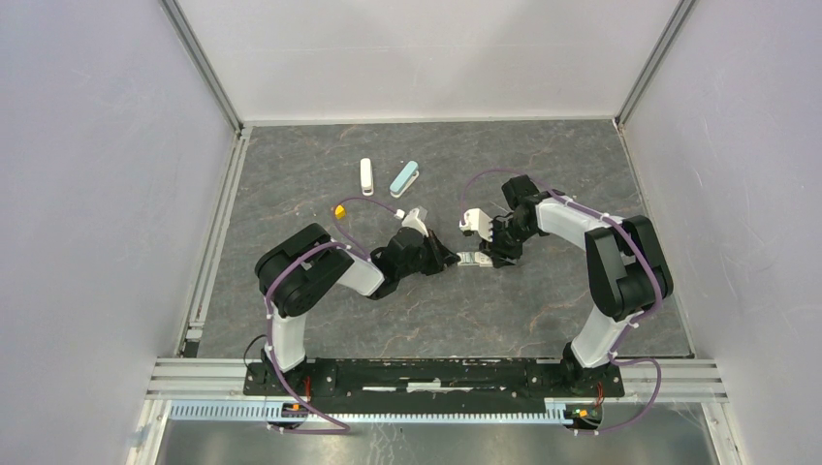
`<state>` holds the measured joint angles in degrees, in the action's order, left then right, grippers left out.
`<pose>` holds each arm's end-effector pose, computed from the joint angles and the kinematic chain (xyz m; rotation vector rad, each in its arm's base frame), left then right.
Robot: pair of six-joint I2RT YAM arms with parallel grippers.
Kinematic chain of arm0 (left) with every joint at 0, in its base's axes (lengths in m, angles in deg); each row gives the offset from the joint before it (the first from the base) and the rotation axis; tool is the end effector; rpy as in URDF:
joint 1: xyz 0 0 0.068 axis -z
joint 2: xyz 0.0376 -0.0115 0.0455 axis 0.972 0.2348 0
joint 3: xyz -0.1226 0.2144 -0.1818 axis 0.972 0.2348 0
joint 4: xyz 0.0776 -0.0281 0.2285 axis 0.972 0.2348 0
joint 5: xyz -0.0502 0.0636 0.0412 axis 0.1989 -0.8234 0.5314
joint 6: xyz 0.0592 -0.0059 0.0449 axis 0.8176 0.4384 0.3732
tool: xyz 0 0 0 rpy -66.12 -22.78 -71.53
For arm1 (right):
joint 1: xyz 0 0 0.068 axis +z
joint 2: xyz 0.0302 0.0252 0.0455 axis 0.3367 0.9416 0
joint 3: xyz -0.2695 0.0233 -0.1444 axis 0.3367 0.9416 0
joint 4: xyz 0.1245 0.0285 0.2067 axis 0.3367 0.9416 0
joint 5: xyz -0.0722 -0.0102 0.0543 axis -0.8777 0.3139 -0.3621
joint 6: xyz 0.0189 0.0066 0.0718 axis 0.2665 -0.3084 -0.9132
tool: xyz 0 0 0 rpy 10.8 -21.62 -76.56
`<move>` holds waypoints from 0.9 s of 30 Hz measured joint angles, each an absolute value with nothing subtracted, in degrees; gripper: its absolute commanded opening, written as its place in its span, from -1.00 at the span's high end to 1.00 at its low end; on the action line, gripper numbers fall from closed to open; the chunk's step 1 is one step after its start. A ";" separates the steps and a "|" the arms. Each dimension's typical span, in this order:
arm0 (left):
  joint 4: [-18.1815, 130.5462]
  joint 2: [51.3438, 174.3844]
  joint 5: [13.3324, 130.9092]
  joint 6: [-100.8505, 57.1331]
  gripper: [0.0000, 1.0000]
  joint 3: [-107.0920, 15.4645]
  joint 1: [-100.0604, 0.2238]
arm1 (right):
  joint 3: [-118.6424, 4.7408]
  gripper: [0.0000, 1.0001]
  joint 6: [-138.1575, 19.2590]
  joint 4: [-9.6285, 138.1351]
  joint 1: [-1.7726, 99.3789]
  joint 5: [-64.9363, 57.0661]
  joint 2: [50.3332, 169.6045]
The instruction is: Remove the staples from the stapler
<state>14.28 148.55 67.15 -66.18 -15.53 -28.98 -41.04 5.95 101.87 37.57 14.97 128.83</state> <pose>0.2591 -0.2875 0.1450 -0.1237 2.2227 -1.1478 0.2848 0.1213 0.1809 -1.7533 2.1186 0.5114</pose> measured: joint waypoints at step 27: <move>13.95 149.29 67.50 -66.18 0.75 -16.32 -29.02 | -37.43 0.01 6.85 96.85 37.94 16.76 126.73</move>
